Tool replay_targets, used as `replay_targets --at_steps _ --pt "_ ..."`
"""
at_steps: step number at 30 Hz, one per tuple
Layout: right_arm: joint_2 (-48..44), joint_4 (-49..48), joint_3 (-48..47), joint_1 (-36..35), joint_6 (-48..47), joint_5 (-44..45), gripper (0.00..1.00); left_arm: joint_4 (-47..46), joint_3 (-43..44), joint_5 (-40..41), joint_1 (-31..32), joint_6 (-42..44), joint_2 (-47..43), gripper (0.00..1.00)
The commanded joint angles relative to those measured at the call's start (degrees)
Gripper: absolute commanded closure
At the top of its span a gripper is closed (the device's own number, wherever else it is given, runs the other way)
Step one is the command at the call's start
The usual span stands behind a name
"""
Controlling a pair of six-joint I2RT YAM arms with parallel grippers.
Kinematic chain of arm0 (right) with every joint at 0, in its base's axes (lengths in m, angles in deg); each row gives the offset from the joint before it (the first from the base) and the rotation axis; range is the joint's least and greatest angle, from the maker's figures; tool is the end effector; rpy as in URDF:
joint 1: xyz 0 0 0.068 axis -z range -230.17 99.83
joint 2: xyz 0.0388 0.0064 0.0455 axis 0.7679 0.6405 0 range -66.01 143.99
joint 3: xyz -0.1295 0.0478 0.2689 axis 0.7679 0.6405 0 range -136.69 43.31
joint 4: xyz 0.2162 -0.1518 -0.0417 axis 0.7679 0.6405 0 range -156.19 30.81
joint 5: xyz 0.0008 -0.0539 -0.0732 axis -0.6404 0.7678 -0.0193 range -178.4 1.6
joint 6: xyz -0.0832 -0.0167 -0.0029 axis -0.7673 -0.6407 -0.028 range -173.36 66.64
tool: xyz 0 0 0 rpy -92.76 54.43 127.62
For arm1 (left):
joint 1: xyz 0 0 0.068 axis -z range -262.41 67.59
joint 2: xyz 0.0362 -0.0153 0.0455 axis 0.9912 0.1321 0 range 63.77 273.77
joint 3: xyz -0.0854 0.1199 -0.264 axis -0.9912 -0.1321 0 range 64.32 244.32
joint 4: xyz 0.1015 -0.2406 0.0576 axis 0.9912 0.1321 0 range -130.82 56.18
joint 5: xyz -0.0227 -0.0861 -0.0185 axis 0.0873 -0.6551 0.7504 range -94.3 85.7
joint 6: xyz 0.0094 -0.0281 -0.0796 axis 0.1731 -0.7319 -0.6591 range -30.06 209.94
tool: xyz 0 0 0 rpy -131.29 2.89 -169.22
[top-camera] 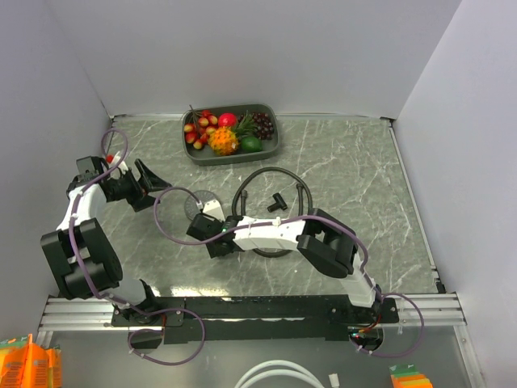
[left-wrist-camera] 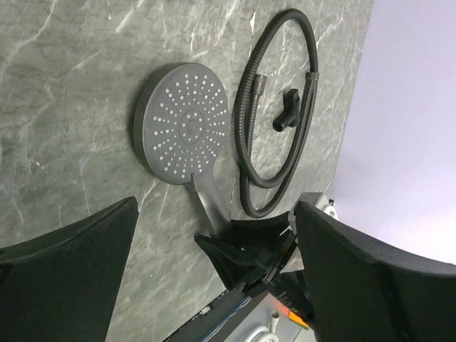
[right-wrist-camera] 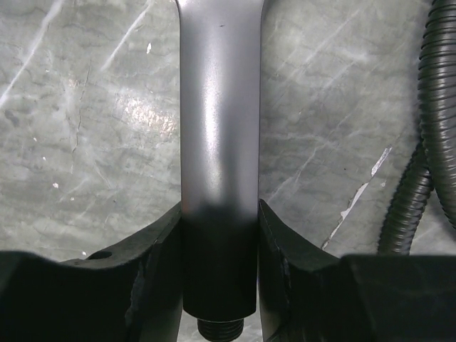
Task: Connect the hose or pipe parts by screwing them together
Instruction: Pick up the bathroom fixture from the center of the board.
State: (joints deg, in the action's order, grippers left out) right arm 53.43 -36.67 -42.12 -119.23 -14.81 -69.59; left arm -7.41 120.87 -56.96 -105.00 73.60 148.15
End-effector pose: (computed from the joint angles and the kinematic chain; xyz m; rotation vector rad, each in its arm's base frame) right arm 0.1908 0.4313 0.1494 -0.5864 2.5341 0.2391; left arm 0.2988 0.0600 0.2376 -0.5060 2.3337 -1.1376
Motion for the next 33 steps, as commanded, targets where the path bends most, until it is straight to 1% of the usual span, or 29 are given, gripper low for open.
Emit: replay_targets --at_steps 1,5,7,10,12,17,20,26,31,33 --pt "1.4 2.3 0.3 0.4 1.8 -0.4 1.0 0.9 0.5 -1.7 -0.3 1.6 1.2 0.04" --pt "-1.3 -0.7 0.3 1.9 3.4 0.8 1.0 3.0 1.0 -2.6 0.4 3.0 4.1 0.01" --pt "-4.6 -4.4 1.0 3.6 4.3 0.8 1.0 1.8 0.2 -2.7 0.7 2.0 5.2 0.0" --pt "-9.0 -9.5 2.4 4.0 3.1 1.7 1.0 -1.1 -1.4 -3.0 1.8 0.2 5.3 0.02" --pt "-9.9 -9.7 0.6 3.9 2.8 2.5 1.0 -3.0 -2.1 -2.6 4.0 -1.1 5.7 0.02" --pt "-9.8 -11.1 -2.1 3.9 2.6 2.2 1.0 -6.6 -2.7 -0.1 9.0 -4.1 8.3 0.01" --pt "-9.8 -13.2 -1.3 3.8 3.1 1.8 1.0 -7.4 -1.5 1.4 11.2 -5.1 12.2 0.02" --pt "-8.3 -13.9 -3.0 3.9 3.6 0.9 1.0 -9.9 -3.2 2.6 13.0 -6.3 14.2 0.02" --pt "-8.6 -18.5 -2.5 3.0 2.2 -1.6 1.0 -12.4 -2.9 4.3 13.0 -7.2 14.9 0.04" --pt "-8.6 -19.3 -2.0 2.0 1.7 -2.3 1.0 -14.2 -3.5 4.5 12.8 -9.5 14.3 0.05"
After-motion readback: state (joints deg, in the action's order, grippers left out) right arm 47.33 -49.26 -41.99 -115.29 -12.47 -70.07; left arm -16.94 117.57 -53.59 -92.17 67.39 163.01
